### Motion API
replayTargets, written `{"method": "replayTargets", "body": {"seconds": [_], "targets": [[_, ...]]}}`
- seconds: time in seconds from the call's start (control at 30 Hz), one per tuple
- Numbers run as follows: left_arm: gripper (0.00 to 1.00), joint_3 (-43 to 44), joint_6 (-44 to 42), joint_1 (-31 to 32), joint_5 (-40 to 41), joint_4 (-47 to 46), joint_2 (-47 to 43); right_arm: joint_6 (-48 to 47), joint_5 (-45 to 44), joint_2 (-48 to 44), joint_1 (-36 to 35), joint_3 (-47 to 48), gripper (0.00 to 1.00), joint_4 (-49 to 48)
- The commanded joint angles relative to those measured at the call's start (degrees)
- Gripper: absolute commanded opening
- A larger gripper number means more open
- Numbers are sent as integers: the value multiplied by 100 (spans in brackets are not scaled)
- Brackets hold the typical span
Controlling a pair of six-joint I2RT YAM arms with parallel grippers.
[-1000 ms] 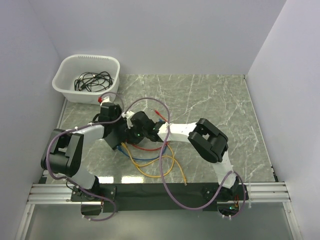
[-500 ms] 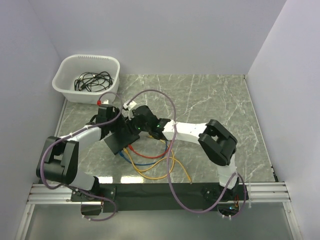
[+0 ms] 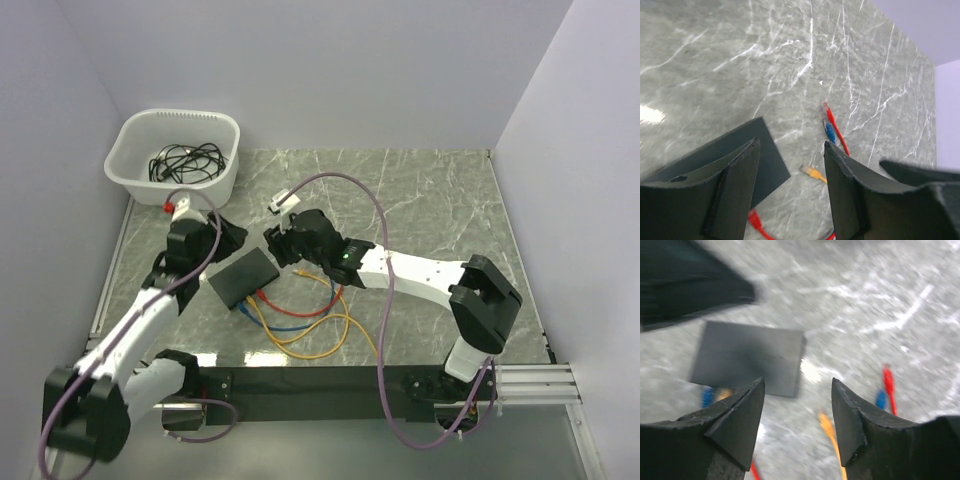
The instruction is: Insert the plug into the switch port
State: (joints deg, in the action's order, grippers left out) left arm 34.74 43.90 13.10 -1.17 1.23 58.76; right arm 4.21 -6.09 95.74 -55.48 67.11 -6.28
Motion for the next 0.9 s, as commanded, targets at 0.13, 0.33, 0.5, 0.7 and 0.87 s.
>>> {"method": "replayTargets", "body": {"seconds": [0.13,0.33,0.5,0.7,0.87], "targets": [[60,-1074,224,43,1115,578,-1822,-596,-465,313,108,4,64,408],[60,-1373,400,70,2084,861,-2483,-728,308,664,503,56,64,671],[59,-1778,357,70,2192,668,-2572,-807,898,937,749,100,63,866],[58,-1708,347,70,2297,667,-2387,-974,1382,1174,802,171,62,1041],[58,-1716,356,70,2288,650,-2325,-1071,1742,1324,942,188,62,1138]]}}
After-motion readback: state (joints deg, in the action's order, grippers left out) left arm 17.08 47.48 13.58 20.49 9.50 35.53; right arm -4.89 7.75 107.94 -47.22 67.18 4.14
